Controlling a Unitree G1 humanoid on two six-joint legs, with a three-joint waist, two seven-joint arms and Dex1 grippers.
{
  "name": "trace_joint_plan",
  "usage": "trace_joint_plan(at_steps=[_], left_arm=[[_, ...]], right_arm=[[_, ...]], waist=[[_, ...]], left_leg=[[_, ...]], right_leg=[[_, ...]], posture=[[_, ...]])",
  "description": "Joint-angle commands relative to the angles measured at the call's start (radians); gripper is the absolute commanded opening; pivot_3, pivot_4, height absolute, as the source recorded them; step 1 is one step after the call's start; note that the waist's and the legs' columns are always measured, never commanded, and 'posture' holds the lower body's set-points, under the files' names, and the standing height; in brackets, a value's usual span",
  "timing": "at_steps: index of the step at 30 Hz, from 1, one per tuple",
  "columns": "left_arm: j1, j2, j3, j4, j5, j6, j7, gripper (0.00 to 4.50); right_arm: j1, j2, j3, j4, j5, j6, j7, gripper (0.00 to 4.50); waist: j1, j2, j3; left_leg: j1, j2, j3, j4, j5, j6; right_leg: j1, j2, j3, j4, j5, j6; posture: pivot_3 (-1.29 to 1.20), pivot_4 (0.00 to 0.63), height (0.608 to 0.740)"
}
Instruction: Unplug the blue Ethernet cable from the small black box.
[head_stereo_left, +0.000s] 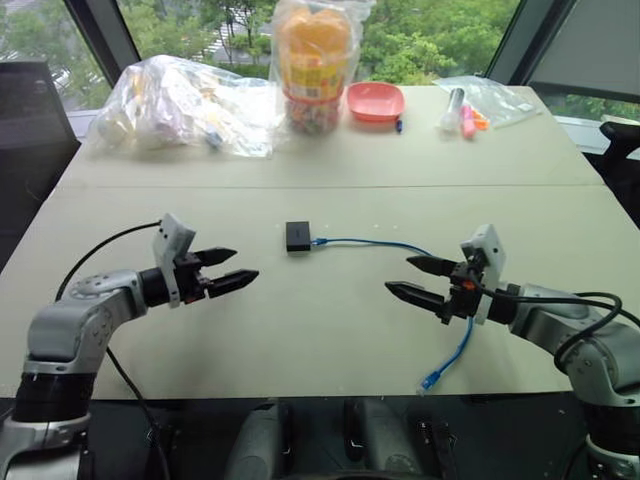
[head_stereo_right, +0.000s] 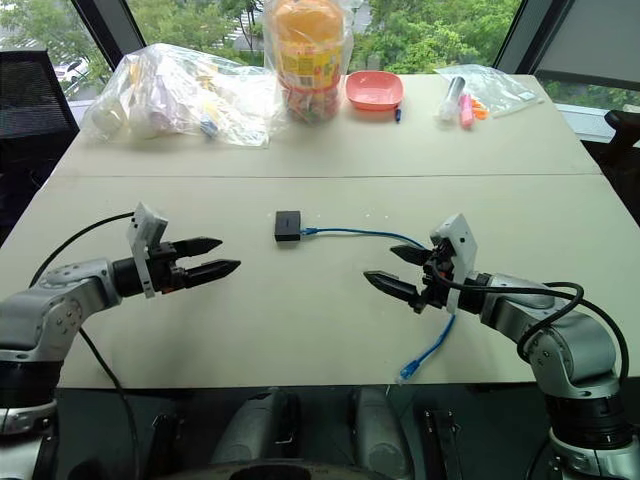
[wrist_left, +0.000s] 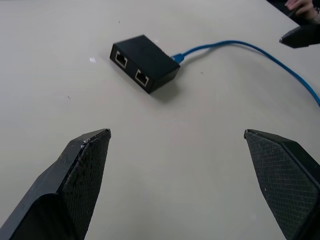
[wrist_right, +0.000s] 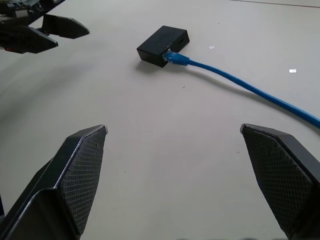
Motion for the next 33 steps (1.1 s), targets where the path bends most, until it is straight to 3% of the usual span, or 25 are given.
trace_joint_plan(at_steps=[1, 14, 19, 24, 29, 33], left_arm=[[-0.016, 0.002, 0.0, -0.021, -0.002, 0.005, 0.009, 4.45], [-0.044, 0.012, -0.028, -0.02, 0.024, 0.011, -0.001, 4.45], [-0.096, 0.047, -0.052, 0.038, 0.076, -0.038, -0.05, 4.45], [-0.198, 0.105, -0.081, 0.114, 0.058, -0.044, -0.197, 4.45], [-0.288, 0.227, -0.169, 0.188, 0.087, -0.035, -0.42, 4.45], [-0.28, 0.271, -0.189, 0.205, 0.118, -0.073, -0.478, 4.45]], right_arm=[[-0.002, 0.005, -0.032, -0.024, 0.004, -0.023, -0.011, 4.5], [-0.007, 0.012, -0.02, -0.003, -0.026, -0.058, -0.028, 4.5], [-0.061, -0.01, 0.039, 0.063, -0.146, -0.127, -0.035, 4.5], [-0.24, 0.033, 0.138, 0.259, -0.244, -0.229, 0.037, 4.5], [-0.525, 0.132, 0.352, 0.639, -0.422, -0.434, 0.237, 4.5], [-0.705, 0.256, 0.409, 0.965, -0.493, -0.569, 0.339, 4.5]], waist=[[-0.002, 0.0, 0.0], [0.0, 0.0, 0.0], [0.0, 0.0, 0.0], [-0.005, 0.0, 0.0], [-0.013, 0.0, 0.0], [-0.01, 0.0, 0.0]], left_leg=[[0.0, 0.0, 0.0, 0.0, 0.0, 0.0], [0.001, 0.0, 0.0, 0.0, 0.0, 0.0], [0.001, -0.001, 0.001, 0.001, 0.0, 0.0], [0.002, -0.001, 0.002, 0.002, 0.001, 0.0], [0.002, 0.001, 0.004, 0.003, 0.001, 0.0], [0.002, 0.002, 0.005, 0.003, 0.001, 0.0]], right_leg=[[0.0, 0.0, 0.0, 0.0, 0.0, 0.0], [0.0, 0.0, 0.0, 0.001, 0.001, 0.001], [0.001, 0.001, 0.0, 0.001, 0.001, 0.002], [0.001, 0.003, 0.0, 0.002, 0.002, 0.003], [0.001, 0.007, 0.001, 0.004, 0.002, 0.004], [0.0, 0.009, 0.001, 0.005, 0.002, 0.004]], posture=[[0.0, 0.15, 0.74], [0.0, 0.15, 0.74], [0.0, 0.15, 0.74], [0.0, 0.15, 0.74], [0.0, 0.15, 0.74], [0.0, 0.15, 0.74]])
